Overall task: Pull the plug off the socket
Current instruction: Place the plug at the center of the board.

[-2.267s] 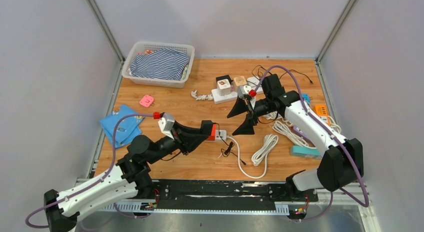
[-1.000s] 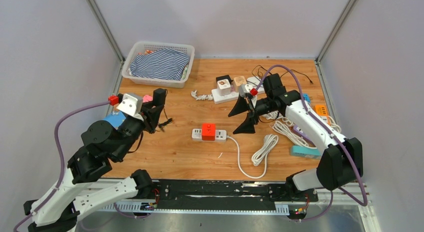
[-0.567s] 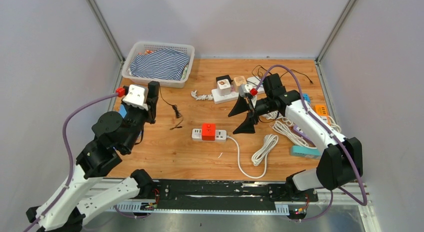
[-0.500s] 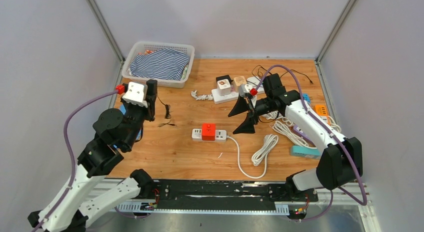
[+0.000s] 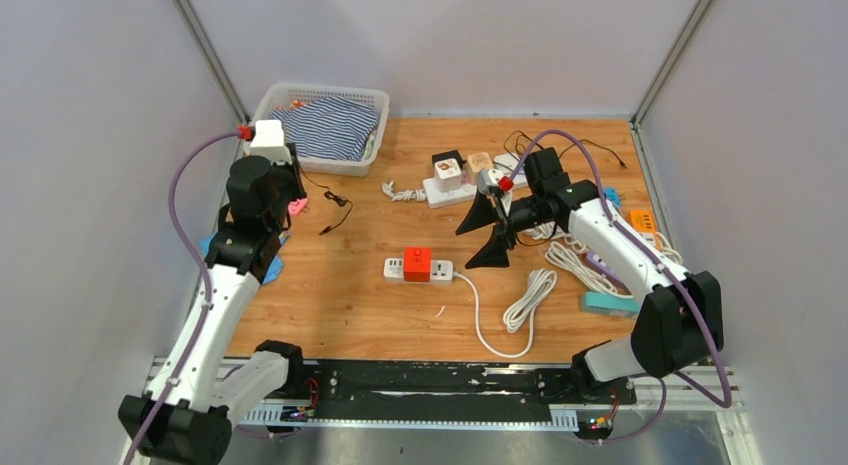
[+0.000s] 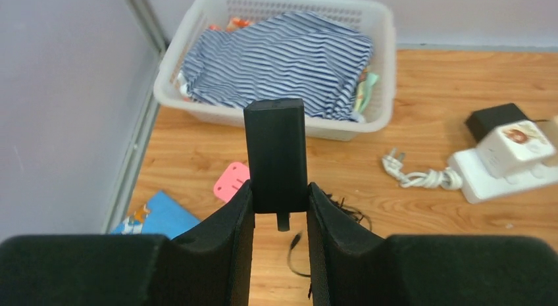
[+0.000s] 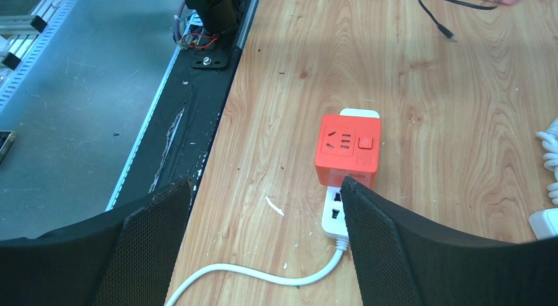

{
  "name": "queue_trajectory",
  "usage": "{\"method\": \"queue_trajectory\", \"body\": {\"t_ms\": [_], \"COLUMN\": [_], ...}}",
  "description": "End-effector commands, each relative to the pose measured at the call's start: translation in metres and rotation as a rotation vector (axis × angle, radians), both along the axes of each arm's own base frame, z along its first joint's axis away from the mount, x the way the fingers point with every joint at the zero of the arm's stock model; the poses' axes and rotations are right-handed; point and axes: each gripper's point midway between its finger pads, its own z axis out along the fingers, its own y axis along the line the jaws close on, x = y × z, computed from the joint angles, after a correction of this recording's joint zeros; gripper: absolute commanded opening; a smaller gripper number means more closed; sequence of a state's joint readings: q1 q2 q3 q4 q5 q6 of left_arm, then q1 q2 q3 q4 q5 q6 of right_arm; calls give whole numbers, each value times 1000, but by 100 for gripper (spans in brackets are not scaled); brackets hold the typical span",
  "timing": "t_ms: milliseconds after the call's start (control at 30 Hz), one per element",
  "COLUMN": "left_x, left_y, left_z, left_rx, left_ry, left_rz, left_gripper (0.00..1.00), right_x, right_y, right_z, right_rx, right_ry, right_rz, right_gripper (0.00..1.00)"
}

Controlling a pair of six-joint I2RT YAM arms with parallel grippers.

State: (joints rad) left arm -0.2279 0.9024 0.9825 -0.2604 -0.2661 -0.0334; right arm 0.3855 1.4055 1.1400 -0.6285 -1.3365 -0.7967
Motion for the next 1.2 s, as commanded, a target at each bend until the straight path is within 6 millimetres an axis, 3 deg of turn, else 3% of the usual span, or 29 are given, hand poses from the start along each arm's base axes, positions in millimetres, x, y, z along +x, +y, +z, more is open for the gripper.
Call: {"method": "queue_trajectory", "body": {"t_ms": [0,333,600,833,933,1100,1167], "left_x": [29,65,89,99,99,97,97], "left_y": [30,95,100,105,106,106,106], "left_z": [-12,-97,-155,-200,-208,-216,-217], "left_rx": [-130,-412,-638,-836,-848,-860,-866], "left_ry": [-41,105,286,424,441,458,463], "left_rz": [122,283,194,107,105,116,112], "left_gripper": [0,0,0,22,30,54,57], "right_x": [2,3,2,2,2,2,2], "right_y": [-1,1,3,3,3,3,3], "right_z": [0,-9,-11,-12,-12,-12,-11], "right_rx": [15,0,-9,-11,-12,-12,-12], "right_ry": [34,60,56,55,52,52,50], "right_rz": [1,6,10,10,10,10,9], "right_gripper": [85,85,85,85,85,85,85]}}
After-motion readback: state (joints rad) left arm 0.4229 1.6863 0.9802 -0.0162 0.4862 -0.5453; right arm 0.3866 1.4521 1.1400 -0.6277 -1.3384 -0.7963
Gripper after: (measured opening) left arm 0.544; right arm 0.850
